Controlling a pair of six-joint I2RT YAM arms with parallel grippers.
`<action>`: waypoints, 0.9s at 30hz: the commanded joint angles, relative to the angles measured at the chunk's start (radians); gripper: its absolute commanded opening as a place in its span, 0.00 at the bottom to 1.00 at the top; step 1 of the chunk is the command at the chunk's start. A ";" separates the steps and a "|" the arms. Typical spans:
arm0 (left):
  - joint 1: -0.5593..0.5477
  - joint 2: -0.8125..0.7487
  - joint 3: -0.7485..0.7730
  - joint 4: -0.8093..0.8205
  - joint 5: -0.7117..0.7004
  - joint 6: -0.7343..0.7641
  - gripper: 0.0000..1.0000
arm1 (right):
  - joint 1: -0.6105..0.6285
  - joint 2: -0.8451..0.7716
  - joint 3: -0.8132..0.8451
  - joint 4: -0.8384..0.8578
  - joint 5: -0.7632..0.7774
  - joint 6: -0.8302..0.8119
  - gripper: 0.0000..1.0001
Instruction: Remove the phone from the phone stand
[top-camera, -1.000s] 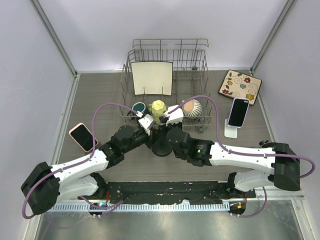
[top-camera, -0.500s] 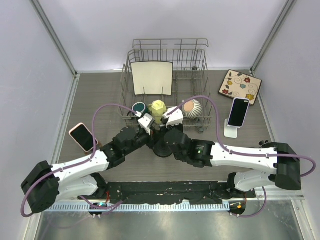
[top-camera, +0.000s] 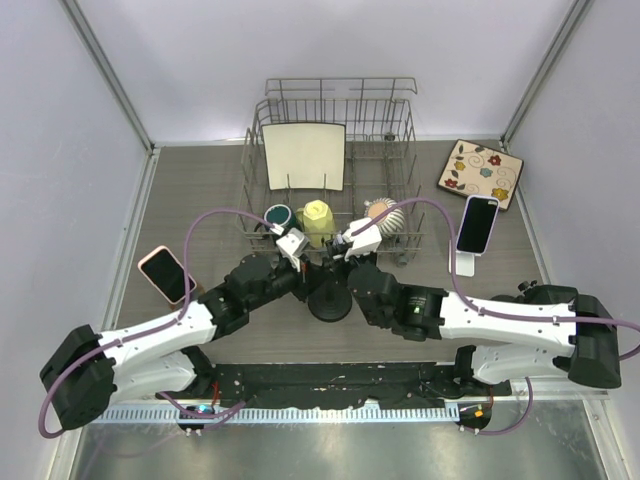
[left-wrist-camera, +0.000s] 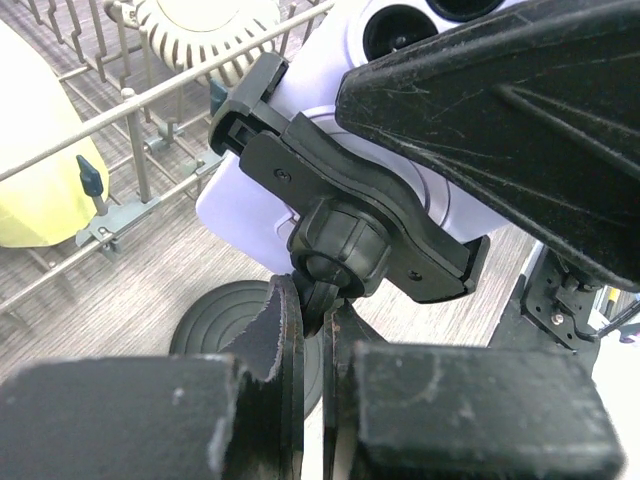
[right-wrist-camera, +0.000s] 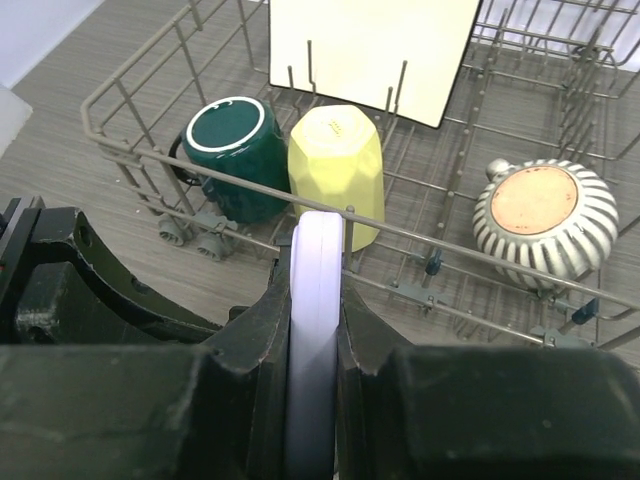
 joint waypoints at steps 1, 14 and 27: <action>0.104 -0.040 -0.024 -0.077 -0.213 -0.102 0.00 | 0.011 -0.070 -0.051 -0.215 -0.098 -0.079 0.01; 0.124 -0.126 -0.083 -0.132 -0.262 -0.109 0.00 | -0.078 -0.119 -0.050 -0.243 -0.288 -0.143 0.01; 0.106 -0.129 -0.062 -0.068 0.016 0.035 0.29 | -0.080 -0.032 0.045 -0.207 -0.316 -0.159 0.01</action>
